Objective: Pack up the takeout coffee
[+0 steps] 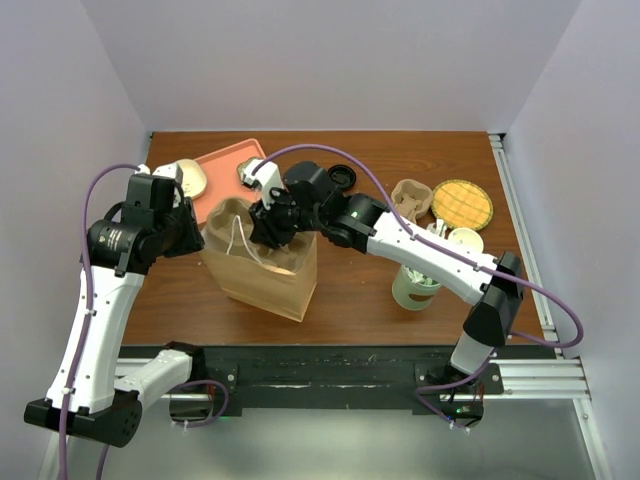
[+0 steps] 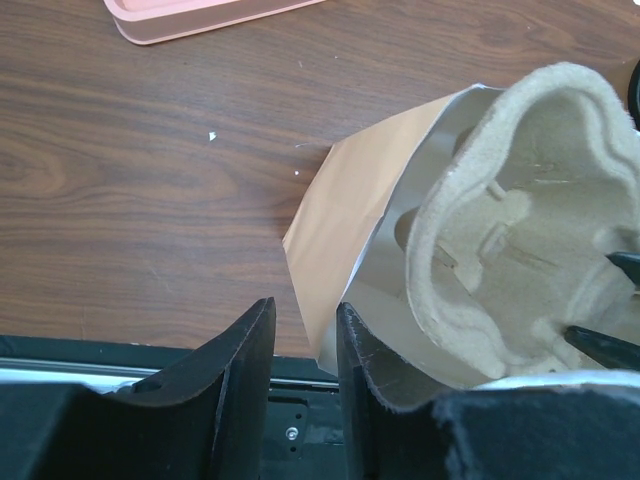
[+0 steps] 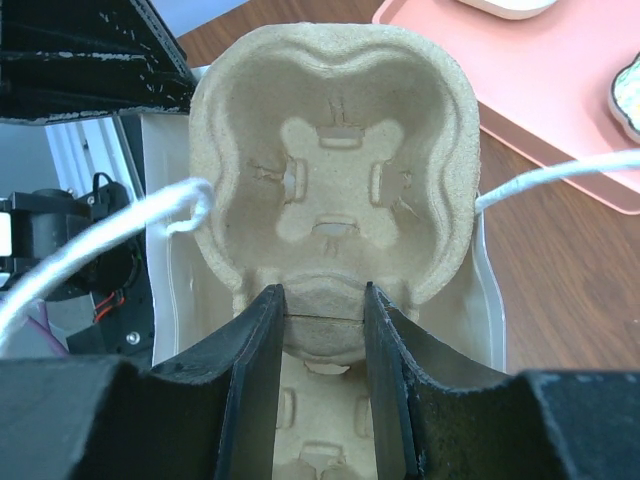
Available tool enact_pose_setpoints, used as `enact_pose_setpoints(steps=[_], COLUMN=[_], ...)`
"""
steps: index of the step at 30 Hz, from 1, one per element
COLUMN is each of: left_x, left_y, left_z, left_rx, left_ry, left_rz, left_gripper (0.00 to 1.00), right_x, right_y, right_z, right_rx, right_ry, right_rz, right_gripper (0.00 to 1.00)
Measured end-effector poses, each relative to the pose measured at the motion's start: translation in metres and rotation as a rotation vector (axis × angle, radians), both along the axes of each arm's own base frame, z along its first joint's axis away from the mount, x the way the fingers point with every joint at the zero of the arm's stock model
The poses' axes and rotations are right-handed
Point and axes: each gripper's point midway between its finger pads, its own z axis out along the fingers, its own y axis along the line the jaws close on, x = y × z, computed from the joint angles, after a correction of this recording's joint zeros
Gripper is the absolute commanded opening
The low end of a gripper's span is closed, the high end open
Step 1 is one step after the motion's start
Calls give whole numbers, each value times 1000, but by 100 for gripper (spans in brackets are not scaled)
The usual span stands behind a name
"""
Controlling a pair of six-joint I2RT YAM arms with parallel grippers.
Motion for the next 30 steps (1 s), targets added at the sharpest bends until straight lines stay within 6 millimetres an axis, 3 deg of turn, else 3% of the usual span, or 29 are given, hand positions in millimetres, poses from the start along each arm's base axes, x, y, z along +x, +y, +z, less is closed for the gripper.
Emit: enact_pose_setpoints(steps=[16,22,25,30], left_x=[8,14,17,19], left_y=[-3,-12,-16,-19], left_z=[1,19,31,39], left_rx=[-4,-47,-69,-80], left_ry=[11,-33,-70,-93], left_rz=[-6,-33,-49,-57], left_gripper=[39,47,48,48], right_x=[-1,-2,-3,-3], right_y=[-14,-17,-18,-18], right_z=[-10,-14,-15,-12], right_rx=[-93,-113,-119,-120], right_ry=[-55,-59,-56,-55], right_rz=[39,48,49,48], right_gripper=[25,29,37,39])
